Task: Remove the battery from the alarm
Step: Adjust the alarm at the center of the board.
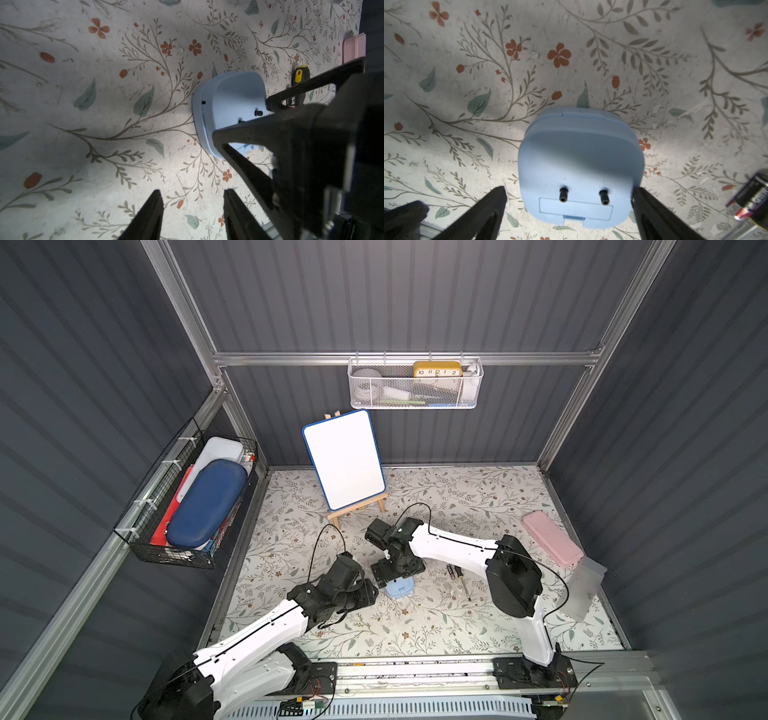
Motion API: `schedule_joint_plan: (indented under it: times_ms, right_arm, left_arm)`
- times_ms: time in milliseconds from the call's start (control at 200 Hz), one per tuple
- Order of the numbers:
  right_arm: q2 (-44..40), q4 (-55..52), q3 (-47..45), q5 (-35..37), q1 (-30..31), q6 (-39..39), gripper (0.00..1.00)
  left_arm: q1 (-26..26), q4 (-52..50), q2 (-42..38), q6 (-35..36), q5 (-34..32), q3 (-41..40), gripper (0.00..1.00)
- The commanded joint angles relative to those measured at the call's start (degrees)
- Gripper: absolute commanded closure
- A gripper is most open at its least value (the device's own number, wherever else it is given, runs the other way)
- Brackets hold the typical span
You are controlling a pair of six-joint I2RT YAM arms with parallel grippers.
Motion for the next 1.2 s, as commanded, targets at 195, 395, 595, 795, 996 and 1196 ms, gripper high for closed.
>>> schedule_joint_plan:
  times_ms: [195,395,595,795,996,1196]
  right_arm:
    - [1.68,-4.07,0.78,3.87,0.35,2.18,0.01]
    - [1.31,-2.2,0.08,4.13,0.27,1.86,0.01]
    - [3.16,-2.24,-0.82,2.55,0.3,1.97,0.01]
    - [3.82,-1.46,-1.48,1.85,0.29,2.1,0.01]
    - [3.86,-0.49,-2.39,2.02,0.25,2.11,0.03]
    - [-1.18,3.47,-5.54,3.84,0.29,1.98,0.23]
  left_arm:
    - [0.43,-0.33,-1.82,0.72,1.14,-1.06,0.49]
    - [0.43,-0.31,-1.14,0.89,1.26,-0.83,0.49]
    - [0.43,-0.5,-2.15,0.81,1.23,-1.17,0.49]
    - [0.43,-0.74,-2.08,0.74,1.29,-1.21,0.49]
    - [0.45,-0.74,-2.24,0.63,1.41,-1.27,0.49]
    - [0.43,-1.26,-3.3,0.03,0.6,-1.19,0.49]
